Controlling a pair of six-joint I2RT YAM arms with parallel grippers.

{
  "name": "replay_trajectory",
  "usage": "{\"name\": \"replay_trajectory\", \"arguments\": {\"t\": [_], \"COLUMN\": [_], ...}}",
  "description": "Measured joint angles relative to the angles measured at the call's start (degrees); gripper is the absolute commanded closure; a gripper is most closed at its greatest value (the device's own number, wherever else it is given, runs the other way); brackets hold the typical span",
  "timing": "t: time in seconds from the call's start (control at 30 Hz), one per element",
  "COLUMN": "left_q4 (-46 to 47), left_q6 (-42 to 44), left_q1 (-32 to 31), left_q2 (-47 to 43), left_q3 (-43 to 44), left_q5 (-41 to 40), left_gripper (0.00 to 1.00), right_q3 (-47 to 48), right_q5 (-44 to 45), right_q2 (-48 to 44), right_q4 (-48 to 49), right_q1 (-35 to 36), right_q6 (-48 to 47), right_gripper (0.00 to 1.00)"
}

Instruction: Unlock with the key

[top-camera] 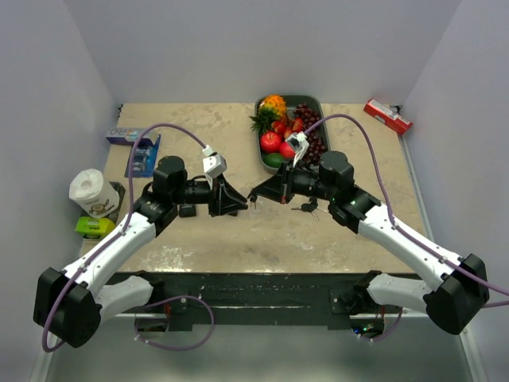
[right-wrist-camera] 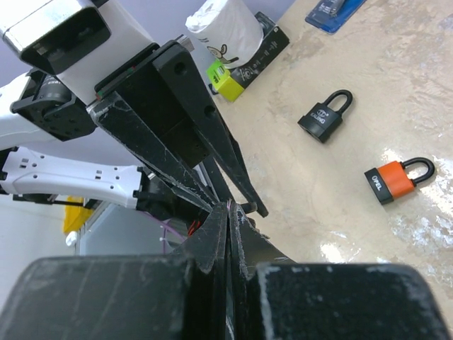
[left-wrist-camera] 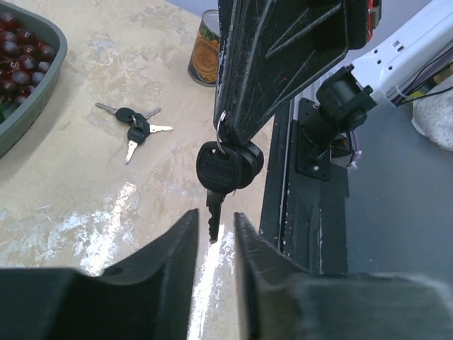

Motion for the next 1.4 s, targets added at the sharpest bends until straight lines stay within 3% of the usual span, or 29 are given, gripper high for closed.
{"name": "replay_trajectory", "arguments": {"t": [0.17,0.47,0.57,0.8,0.9,1.17,1.4], "left_q4": [0.44,-0.81,-1.77,-5.70,-7.93,-12.09,-13.35], "left_q6": [0.02,1.33,2.21,6.43,8.92,12.22,12.37], "left_q1": [-0.04,-0.66,-0.74,-2.03,-3.72,-6.25,-6.27], "left_q2": [0.00,-0.33,-0.76,-1.38,-1.38,0.11,1.20], "left_q3": [0.00,0.00,0.00,0.70,1.01,2.25,2.54], "left_q5": [-0.07,-1.62,-2.32,-5.84,-6.73,-4.57,-2.73], "left_gripper": [1.00,1.00,1.00,1.00,1.00,1.00,1.00], "right_q3": [0.00,0.00,0.11,2.64,4.37,5.70,5.29], "right_q5": [0.04,0.92,1.55,5.05,6.32,6.38,3.32], "right_q2": [0.11,0.11,0.07,-0.07,-0.20,-0.85,-0.85], "right_q4": [0.02,-1.25,-2.56,-10.10,-13.27,-19.21,-20.15], "right_q1": [0.00,-0.02,0.00,0.02,0.00,1.16,2.05], "right_q6": [-0.02,-0.39,-1.16,-5.53,-8.52,-16.39,-19.12], "right_gripper": [1.00,1.00,0.91,0.50,0.40,0.39,0.48]}}
